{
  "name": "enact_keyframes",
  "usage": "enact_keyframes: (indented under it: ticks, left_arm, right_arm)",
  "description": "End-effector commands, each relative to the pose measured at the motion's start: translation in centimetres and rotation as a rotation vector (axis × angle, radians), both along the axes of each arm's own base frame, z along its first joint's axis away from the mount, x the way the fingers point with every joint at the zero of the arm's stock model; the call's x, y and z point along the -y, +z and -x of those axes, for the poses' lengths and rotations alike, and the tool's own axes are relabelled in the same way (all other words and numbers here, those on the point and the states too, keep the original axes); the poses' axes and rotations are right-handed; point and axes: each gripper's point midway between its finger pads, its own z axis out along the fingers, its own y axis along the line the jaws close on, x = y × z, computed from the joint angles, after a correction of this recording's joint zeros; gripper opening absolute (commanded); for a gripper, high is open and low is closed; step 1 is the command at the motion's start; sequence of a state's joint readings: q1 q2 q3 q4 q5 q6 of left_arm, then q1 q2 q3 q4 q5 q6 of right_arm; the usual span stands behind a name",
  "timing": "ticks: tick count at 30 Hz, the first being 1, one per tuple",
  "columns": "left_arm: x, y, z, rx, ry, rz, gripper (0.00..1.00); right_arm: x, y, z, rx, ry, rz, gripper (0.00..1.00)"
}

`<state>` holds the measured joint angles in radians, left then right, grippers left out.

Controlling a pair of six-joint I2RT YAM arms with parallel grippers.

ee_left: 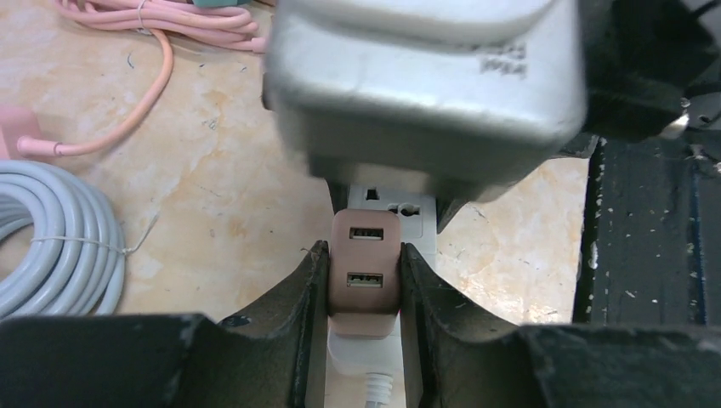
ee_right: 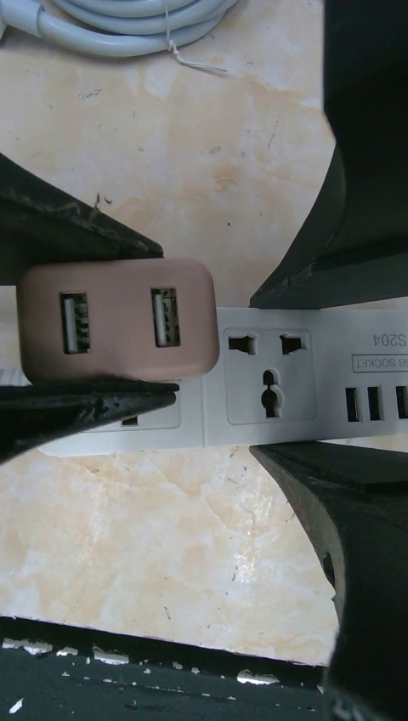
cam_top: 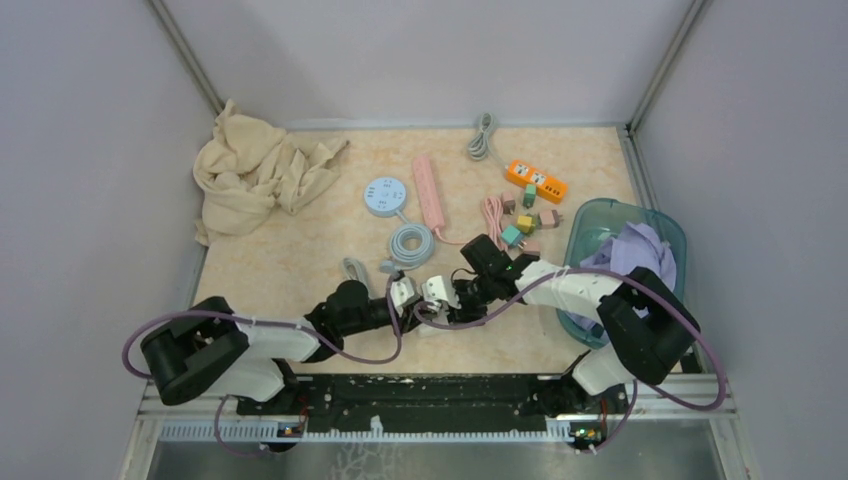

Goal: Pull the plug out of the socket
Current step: Remove the plug from the socket.

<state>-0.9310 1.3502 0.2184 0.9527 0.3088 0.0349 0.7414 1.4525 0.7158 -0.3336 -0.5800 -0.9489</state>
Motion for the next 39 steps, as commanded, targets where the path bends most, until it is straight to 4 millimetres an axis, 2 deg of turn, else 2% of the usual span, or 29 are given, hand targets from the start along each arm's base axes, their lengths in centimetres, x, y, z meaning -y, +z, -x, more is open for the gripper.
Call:
enact_keyframes:
  ticks: [1, 8, 10, 13, 15, 20, 24, 29, 33, 39]
  left_arm:
    - [0.9, 2.0, -0.7, 0.118, 0.036, -0.03, 0.01]
    - [1.0, 4.6, 1.5, -0.018, -0.117, 0.17, 0.01]
    - [1.0, 3.6, 1.2, -0.005, -0.112, 0.117, 0.01]
    - [1.0, 1.1, -0.2, 0.055, -0.034, -0.059, 0.01]
    - [0.8, 0.5, -0.8, 0.054, 0.0, -0.107, 0.01]
    - [0.9, 1.0, -0.2, 0.018, -0.016, -0.054, 0.01]
    - [0.0, 0.6, -0.6, 0.002, 0.032, -0.066, 0.01]
    - [-1.2, 2.6, -1.0, -0.053, 0.096, 0.033, 0.01]
    - [-2.4, 3.2, -1.7, -0.146, 0.143, 0.077, 0.01]
    - [-4.1, 2.3, -2.4, -0.247, 0.209, 0.08, 0.01]
  right_arm:
    - [1.3, -0.3, -2.5, 0.059, -0.099, 0.089, 0.0]
    - [1.1, -0.8, -2.5, 0.062, -0.094, 0.134, 0.0]
    - [1.1, -0.7, -2.6, 0.065, -0.098, 0.138, 0.0]
    - [1.1, -0.6, -2.6, 0.064, -0.1, 0.14, 0.0]
    - [1.1, -0.6, -2.7, 0.066, -0.099, 0.142, 0.0]
    - [1.1, -0.5, -2.7, 0.064, -0.102, 0.142, 0.0]
    - [1.0, -0.3, -2.8, 0.061, -0.104, 0.139, 0.0]
    - [1.0, -0.3, -2.4, 0.05, -0.08, 0.141, 0.01]
    - [0.8, 0.2, -2.4, 0.047, -0.089, 0.126, 0.23]
    - [0.6, 1.6, -3.2, 0.041, -0.142, 0.072, 0.54]
